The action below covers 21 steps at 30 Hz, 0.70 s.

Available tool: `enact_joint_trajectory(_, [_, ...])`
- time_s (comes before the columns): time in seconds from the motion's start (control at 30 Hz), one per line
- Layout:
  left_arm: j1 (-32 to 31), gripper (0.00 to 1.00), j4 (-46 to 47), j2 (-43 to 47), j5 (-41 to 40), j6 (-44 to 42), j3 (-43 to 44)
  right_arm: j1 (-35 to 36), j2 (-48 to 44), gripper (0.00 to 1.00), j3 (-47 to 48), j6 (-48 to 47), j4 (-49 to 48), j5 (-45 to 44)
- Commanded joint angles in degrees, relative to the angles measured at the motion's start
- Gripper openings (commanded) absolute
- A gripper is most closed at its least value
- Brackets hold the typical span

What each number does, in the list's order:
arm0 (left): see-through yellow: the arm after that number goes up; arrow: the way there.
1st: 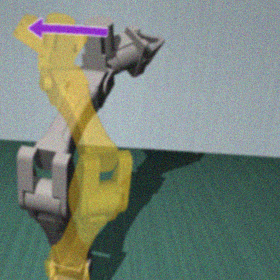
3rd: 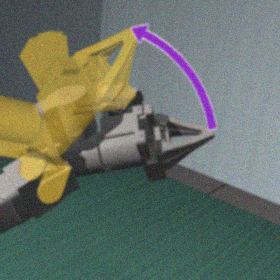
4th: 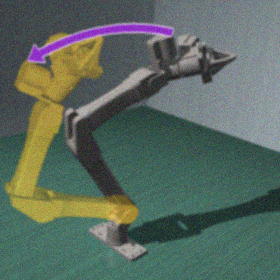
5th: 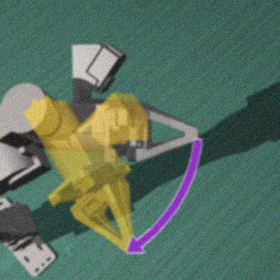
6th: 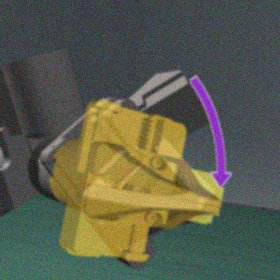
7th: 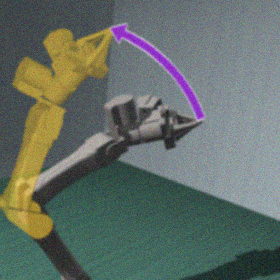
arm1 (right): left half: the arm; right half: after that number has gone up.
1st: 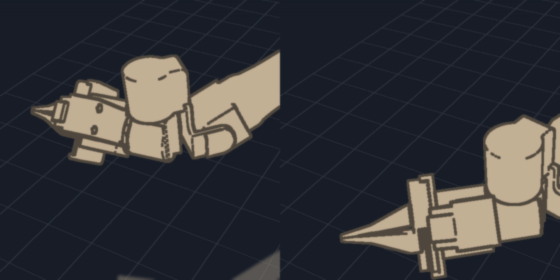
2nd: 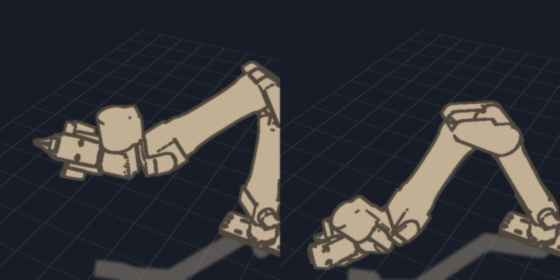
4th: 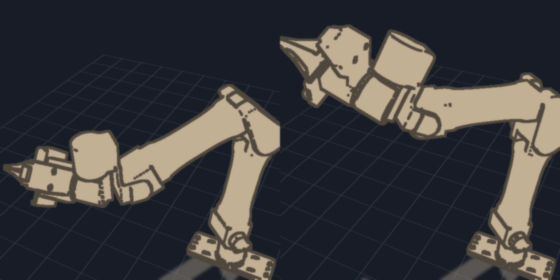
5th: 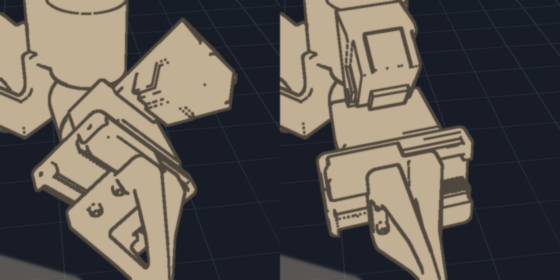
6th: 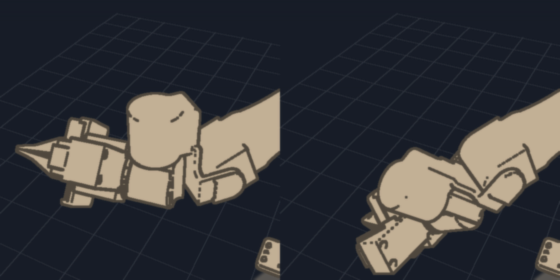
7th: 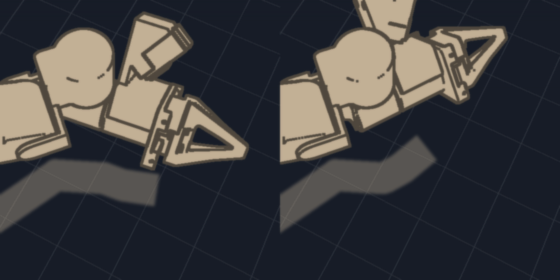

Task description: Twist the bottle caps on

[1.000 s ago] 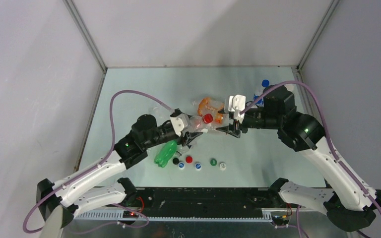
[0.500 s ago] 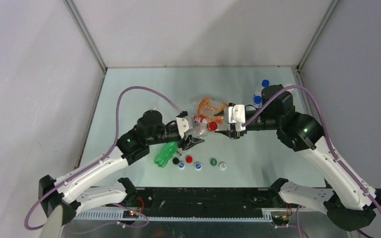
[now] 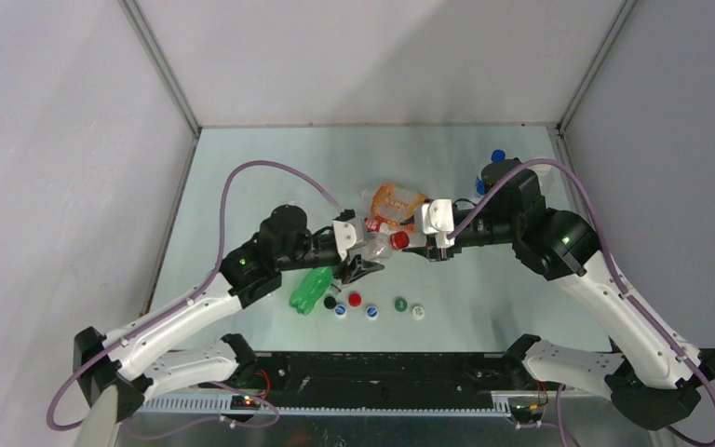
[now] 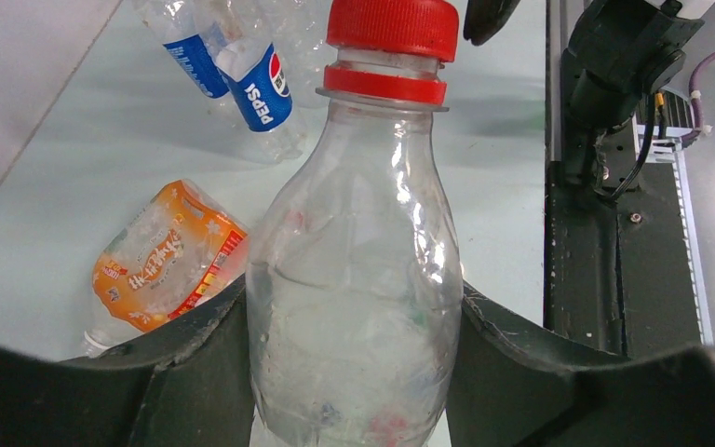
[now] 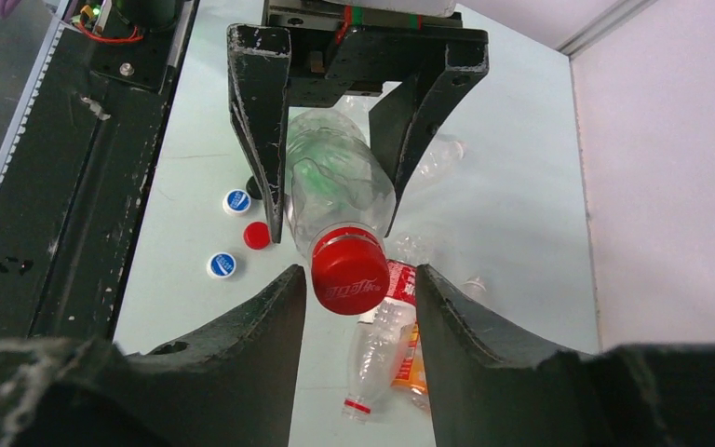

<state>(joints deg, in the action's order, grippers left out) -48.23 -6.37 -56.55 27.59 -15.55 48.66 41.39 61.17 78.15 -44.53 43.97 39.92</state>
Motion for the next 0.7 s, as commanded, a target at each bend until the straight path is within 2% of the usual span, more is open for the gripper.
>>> enact_joint_trajectory(0.0, [0.37,0.17,0.68,-0.16,1.60,-1.18,2.92,0.15,0.56,0.48,0.08,-1.04,0.43,1.15])
enact_joint_trajectory(0.23, [0.36,0.17,0.93,-0.51,1.55,-1.37,3.31,-0.17,1.59,0.43,0.12,-1.20,1.54,1.83])
enact_joint_trajectory(0.43, [0.19,0.17,2.10,-0.17,-1.39,-2.30,3.22,-0.96,2.96,0.25,0.81,3.81,0.73,3.00])
enact_joint_trajectory(0.53, [-0.57,0.17,5.25,0.67,-7.43,-3.81,2.17,-1.12,4.39,0.12,1.61,12.92,-0.14,1.76])
enact_joint_trajectory(0.6, [-1.96,0.17,8.68,1.45,-13.54,-5.66,1.08,-1.47,5.54,0.06,1.73,22.85,-2.21,-1.05])
enact_joint_trajectory(0.67, [-5.11,0.17,13.12,2.07,-20.82,-8.28,-0.67,-2.33,6.73,0.02,1.88,36.68,-4.78,-5.04])
